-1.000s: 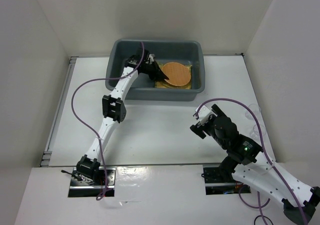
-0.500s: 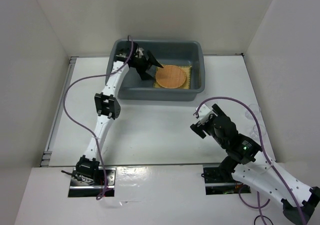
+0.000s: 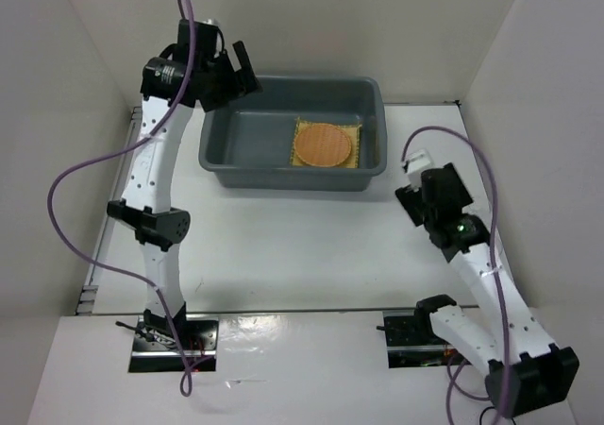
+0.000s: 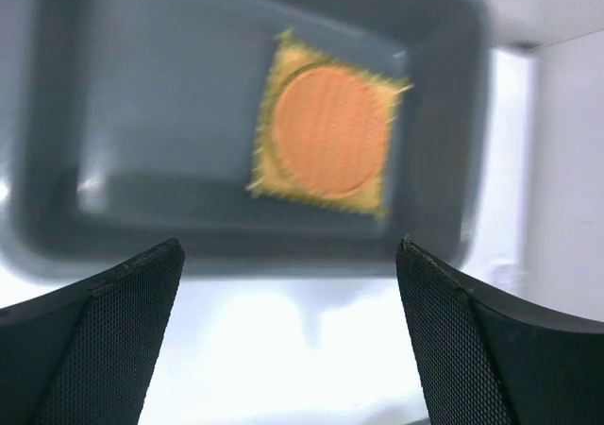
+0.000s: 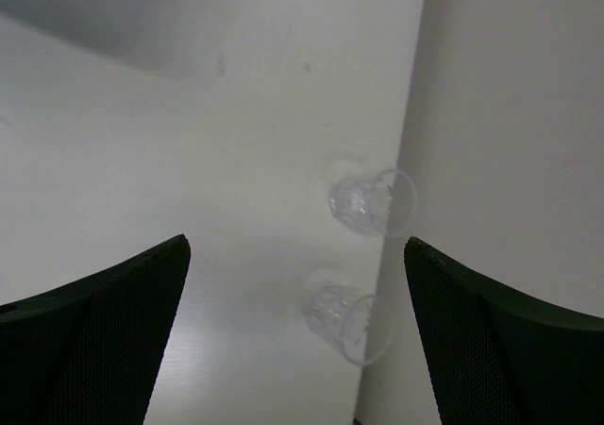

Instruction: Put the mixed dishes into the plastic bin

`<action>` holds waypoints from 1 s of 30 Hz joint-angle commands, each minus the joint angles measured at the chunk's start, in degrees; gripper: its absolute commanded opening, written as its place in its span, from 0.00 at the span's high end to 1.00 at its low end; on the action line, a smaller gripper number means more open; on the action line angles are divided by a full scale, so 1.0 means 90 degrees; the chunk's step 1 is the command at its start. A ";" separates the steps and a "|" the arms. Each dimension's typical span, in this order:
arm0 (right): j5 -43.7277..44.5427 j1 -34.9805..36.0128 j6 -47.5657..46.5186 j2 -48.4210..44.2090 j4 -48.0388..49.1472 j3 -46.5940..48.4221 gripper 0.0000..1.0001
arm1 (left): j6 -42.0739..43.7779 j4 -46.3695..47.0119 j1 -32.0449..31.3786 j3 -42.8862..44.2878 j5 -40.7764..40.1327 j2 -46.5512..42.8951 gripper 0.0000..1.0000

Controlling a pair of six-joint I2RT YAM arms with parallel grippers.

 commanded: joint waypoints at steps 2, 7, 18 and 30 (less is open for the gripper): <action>-0.0391 -0.1875 -0.1235 0.0856 -0.0319 0.0817 0.02 | 0.0347 -0.0334 -0.0349 -0.1812 -0.1948 -0.1184 0.01; -0.0285 -0.2972 -0.1608 0.1952 0.0091 0.0681 0.02 | 0.0076 0.2632 0.0040 -0.7042 -0.0653 -0.4734 0.01; -0.0568 -0.3930 -0.1510 0.2704 0.1020 0.0164 0.02 | 0.0366 0.2275 0.0510 -1.0194 0.0024 -0.6892 0.01; -0.1565 -0.3784 -0.1569 0.3582 0.1322 0.0173 0.02 | 0.0572 0.1923 0.0569 -0.9912 0.0229 -0.6687 0.01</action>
